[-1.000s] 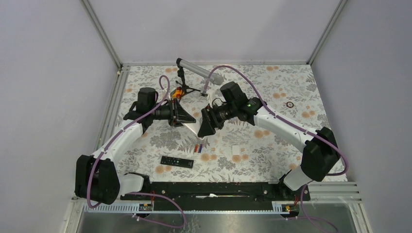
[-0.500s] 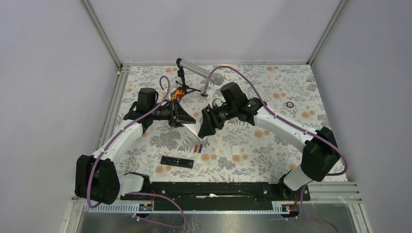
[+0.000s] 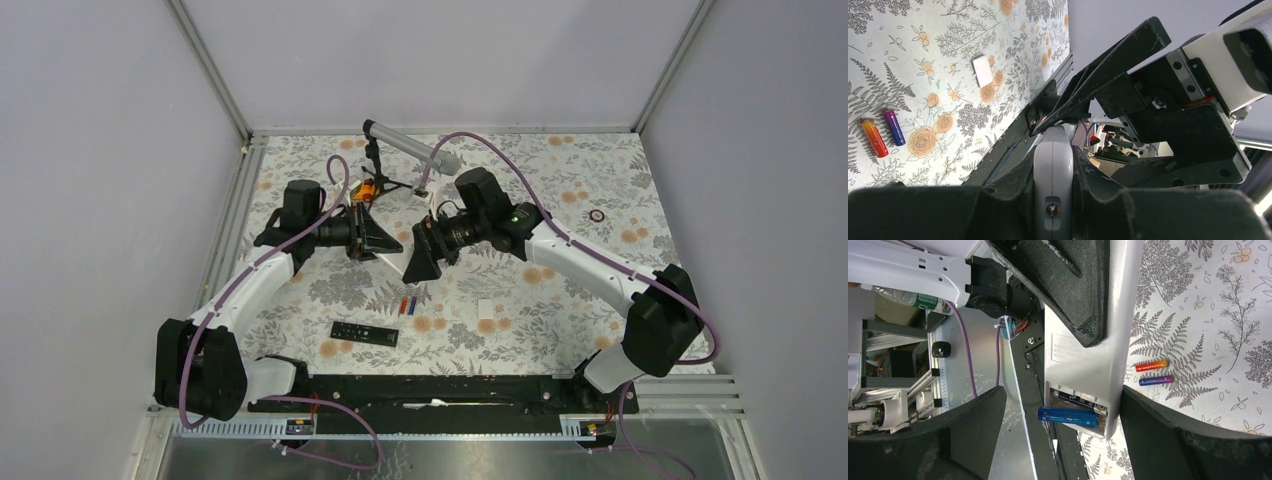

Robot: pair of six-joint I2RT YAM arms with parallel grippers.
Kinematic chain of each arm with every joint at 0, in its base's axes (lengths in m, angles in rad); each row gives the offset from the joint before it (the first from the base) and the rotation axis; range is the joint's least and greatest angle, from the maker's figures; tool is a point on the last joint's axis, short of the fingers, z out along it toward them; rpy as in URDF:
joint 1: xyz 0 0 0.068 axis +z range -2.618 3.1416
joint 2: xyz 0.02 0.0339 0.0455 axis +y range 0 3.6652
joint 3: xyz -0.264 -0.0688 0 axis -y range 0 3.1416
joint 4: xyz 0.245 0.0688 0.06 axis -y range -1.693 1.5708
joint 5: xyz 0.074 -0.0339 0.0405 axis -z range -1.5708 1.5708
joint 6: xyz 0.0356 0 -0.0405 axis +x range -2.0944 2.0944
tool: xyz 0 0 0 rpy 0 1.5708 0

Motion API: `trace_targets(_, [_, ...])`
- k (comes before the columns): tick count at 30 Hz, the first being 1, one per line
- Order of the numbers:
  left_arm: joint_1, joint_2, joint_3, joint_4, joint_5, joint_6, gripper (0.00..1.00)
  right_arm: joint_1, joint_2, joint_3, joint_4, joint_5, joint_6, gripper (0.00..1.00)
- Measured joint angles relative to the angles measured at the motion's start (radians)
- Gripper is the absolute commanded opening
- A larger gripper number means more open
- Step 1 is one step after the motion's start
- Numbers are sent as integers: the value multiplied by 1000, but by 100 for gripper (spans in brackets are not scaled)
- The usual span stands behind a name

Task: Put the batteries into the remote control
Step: Load the battery into the remote control.

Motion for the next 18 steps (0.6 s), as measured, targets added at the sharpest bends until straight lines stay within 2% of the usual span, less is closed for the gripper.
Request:
trace_targets(9, [-4,18,31,-37,13,-4,0,0,-38,-40,19,-24,-86,86])
trace_targets(11, [-4,20,32,-39,14,-5,0,0,-38,-40,15,-24,-105,83])
trace_targets(15, [-4,22,32,-45,22,-10,0,0,-38,-40,9,-21,-130,70])
trace_targets(18, [-4,22,32,-50,31,-12,0,-2,-38,-40,4,-18,-140,68])
